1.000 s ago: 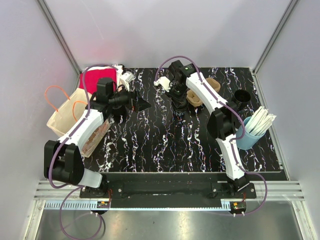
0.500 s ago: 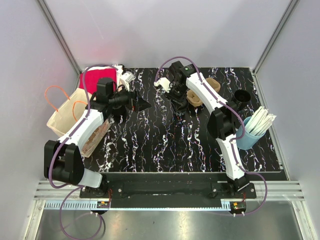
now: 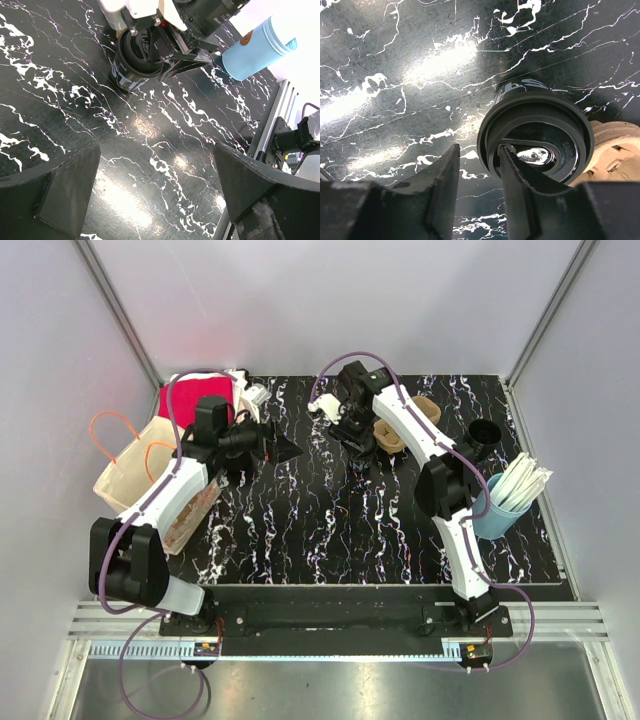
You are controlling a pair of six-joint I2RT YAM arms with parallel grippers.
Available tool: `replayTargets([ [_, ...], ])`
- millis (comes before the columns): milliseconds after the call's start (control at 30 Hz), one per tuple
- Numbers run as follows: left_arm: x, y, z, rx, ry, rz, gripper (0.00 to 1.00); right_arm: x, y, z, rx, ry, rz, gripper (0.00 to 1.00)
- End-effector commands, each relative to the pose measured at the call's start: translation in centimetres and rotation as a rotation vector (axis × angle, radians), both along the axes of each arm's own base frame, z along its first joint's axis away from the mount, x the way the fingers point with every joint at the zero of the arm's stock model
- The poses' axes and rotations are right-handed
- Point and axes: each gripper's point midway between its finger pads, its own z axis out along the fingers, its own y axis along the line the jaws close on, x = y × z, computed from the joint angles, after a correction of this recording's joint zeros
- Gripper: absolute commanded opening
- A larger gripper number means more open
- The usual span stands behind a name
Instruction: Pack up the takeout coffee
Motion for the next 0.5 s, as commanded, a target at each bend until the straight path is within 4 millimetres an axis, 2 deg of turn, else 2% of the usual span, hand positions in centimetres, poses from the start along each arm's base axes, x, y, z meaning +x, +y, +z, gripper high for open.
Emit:
replayTargets([
  [0, 0.4, -0.5, 1.8, -0.03, -0.061, -0.028, 0.99, -0.6, 0.0, 5.2, 0.075, -0.068, 0.004, 0.46],
  [233, 0.5, -0.5, 1.9, -0.031, -0.061, -0.03, 0.99, -0.9, 0.0, 6.3, 0.089, -0.078, 0.007, 0.5],
  [333, 0.9, -0.5, 1.8, -0.03, -0.055, -0.028, 0.99, -0.9, -0.3, 8.1, 0.096, -0.117, -0.008, 0.62],
  [400, 1.4, -0.8, 2.4, -0.027, -0.061, -0.036, 0.99, -0.8, -0.7, 9.9, 0.108, -0.155, -0.048, 0.65],
  [433, 1.7, -1.1, 2.0, -0.02, -0.045, -0.044, 0.99, -0.9, -1.0, 10.5, 0.109, -0.165, -0.062, 0.67],
  [467, 1.8, -1.5, 1.9, -0.007, -0.053, -0.063, 0.99, -1.1, -1.5, 11.7, 0.125, -0.18, -0.099, 0.76],
])
